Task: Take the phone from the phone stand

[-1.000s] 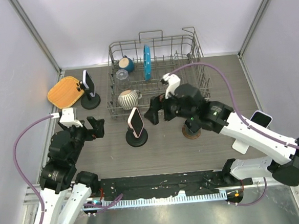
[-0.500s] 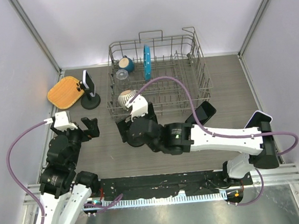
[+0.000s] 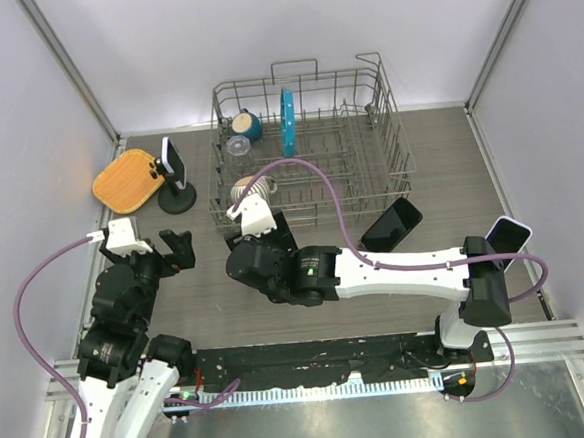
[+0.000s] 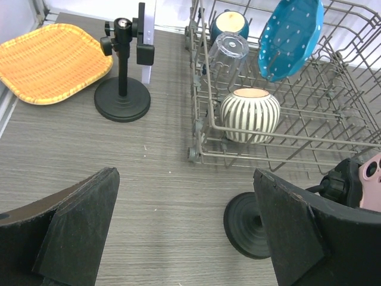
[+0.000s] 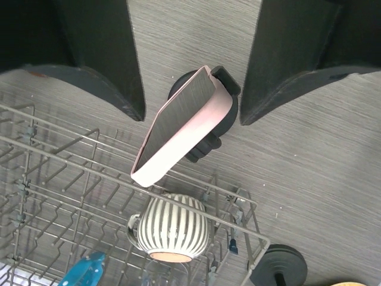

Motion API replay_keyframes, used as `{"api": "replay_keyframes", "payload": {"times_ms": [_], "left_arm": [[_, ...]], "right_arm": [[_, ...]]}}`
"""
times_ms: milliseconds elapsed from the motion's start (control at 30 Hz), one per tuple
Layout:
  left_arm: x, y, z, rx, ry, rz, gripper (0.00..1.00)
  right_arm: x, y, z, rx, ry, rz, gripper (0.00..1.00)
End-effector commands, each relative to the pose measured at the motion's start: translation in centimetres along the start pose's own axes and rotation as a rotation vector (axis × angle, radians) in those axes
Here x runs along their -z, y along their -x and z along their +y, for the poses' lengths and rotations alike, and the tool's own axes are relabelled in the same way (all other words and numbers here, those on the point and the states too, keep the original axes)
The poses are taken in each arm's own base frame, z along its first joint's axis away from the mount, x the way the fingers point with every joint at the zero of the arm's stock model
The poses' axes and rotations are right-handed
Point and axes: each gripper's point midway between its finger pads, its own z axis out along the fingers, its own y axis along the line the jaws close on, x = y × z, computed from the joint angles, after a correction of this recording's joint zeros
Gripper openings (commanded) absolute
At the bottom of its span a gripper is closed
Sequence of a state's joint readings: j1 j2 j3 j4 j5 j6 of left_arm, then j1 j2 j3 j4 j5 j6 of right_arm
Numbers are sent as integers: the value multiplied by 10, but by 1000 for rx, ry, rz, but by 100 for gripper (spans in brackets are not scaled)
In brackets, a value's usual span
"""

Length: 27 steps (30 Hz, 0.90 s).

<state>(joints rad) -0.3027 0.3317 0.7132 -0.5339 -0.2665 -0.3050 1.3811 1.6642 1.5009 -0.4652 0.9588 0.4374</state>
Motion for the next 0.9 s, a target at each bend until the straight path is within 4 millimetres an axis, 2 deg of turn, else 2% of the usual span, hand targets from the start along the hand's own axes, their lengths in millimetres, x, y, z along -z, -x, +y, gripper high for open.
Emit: {"api": "replay_keyframes", "payload": {"times_ms": [0, 67, 133, 233, 267, 400, 433, 500, 533, 600, 667, 700, 733, 767, 833, 867], "left_arm": [[-5, 4, -12, -8, -61, -19, 100], [-5, 0, -18, -17, -100, -6, 100], [-6, 0, -27, -24, -149, -8, 100], [-6, -10, -57, -35, -327, 11, 100], [-4, -17, -70, -34, -403, 44, 100], [-3, -21, -94, -1, -526, 99, 100], [-4, -25, -99, 11, -553, 121, 100], [-4, -28, -114, 64, -622, 165, 100], [-4, -31, -118, 86, -639, 183, 100], [-4, -36, -131, 136, -683, 222, 100], [1, -39, -143, 136, -720, 238, 100], [2, -38, -146, 133, -722, 226, 100], [-1, -39, -145, 131, -697, 205, 100], [7, -36, -159, 124, -751, 179, 100], [2, -47, -165, 99, -732, 171, 100], [10, -52, -178, 76, -781, 172, 100]], "right_arm": [[5, 19, -15, -52, -71, -58, 64], [6, 16, -20, -36, -76, -56, 53], [8, 17, -25, -20, -79, -64, 49], [14, 19, -31, 17, -54, -81, 42], [16, 18, -39, 24, -57, -87, 35], [25, 25, -55, 36, -29, -120, 11], [25, 16, -56, 79, -4, -109, 5], [33, 26, -62, 52, 43, -144, 1], [33, 17, -65, 98, 65, -139, 1], [42, 25, -68, 71, 125, -169, 1], [44, 19, -72, 84, 150, -169, 1], [48, 24, -76, 70, 163, -186, 1], [48, 19, -76, 80, 171, -184, 1], [50, 19, -77, 94, 186, -189, 1], [52, 18, -80, 95, 197, -201, 1], [52, 18, -81, 96, 200, -204, 1]]}}
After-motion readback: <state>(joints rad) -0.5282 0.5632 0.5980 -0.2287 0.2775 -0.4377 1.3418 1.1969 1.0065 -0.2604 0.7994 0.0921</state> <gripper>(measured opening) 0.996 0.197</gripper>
